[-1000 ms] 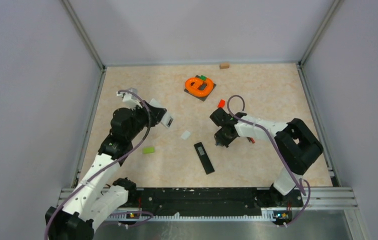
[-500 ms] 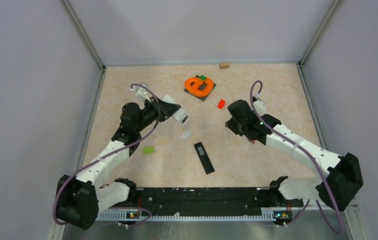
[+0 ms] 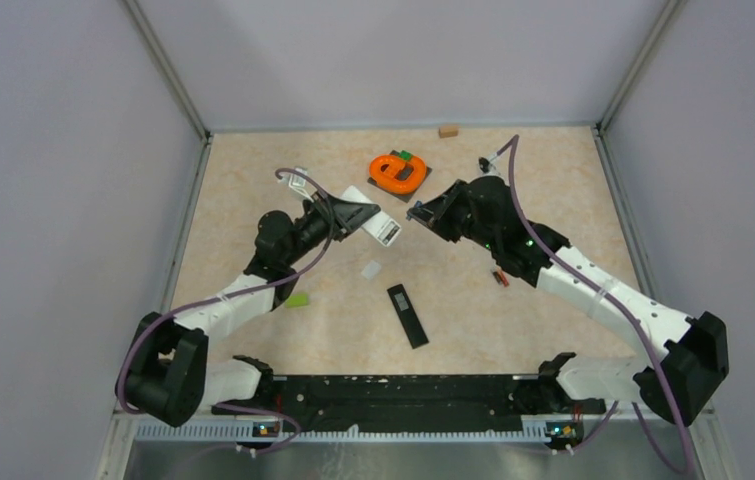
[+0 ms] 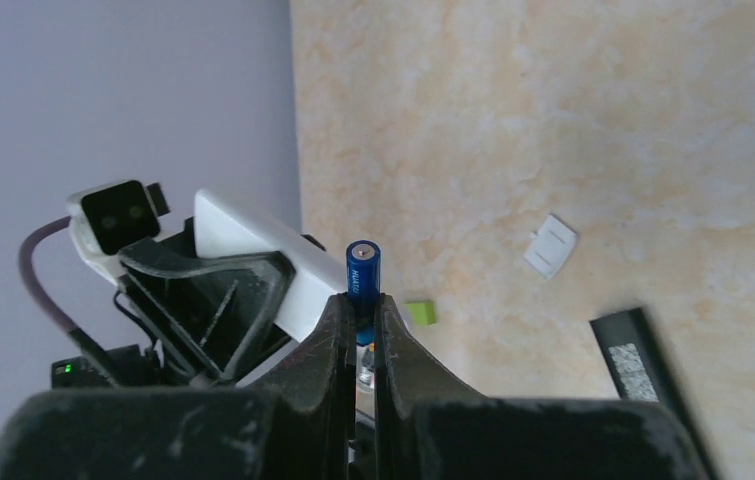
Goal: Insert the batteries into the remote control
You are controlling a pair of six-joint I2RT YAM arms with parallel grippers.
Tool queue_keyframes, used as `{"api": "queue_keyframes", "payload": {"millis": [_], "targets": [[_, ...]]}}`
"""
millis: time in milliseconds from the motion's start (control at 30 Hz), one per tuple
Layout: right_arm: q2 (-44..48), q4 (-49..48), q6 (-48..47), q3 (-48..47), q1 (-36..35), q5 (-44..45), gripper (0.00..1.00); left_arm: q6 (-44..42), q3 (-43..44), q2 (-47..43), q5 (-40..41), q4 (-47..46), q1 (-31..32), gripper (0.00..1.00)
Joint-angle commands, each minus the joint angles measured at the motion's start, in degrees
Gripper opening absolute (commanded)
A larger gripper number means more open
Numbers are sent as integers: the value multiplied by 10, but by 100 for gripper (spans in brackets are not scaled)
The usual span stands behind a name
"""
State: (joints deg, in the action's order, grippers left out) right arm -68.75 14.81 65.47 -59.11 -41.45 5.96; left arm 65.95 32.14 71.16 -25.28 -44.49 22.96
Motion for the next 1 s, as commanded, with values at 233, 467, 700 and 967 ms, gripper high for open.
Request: {"api": "queue_keyframes", "payload": {"millis": [233,467,700,967], "targets": [[-45,-3,-19,-101,-45,0,0,54,0,17,15,-108,11,0],[-63,90,-12,-148,-82,77,0,63,-4,23,23,-128,11,0],[-77,125,4,-158,-90,101,0,72,-9,21,36,-132,11,0],[-94,103,11,-158,-90,80,0,94,-7,33,33,-154,11,0]]}}
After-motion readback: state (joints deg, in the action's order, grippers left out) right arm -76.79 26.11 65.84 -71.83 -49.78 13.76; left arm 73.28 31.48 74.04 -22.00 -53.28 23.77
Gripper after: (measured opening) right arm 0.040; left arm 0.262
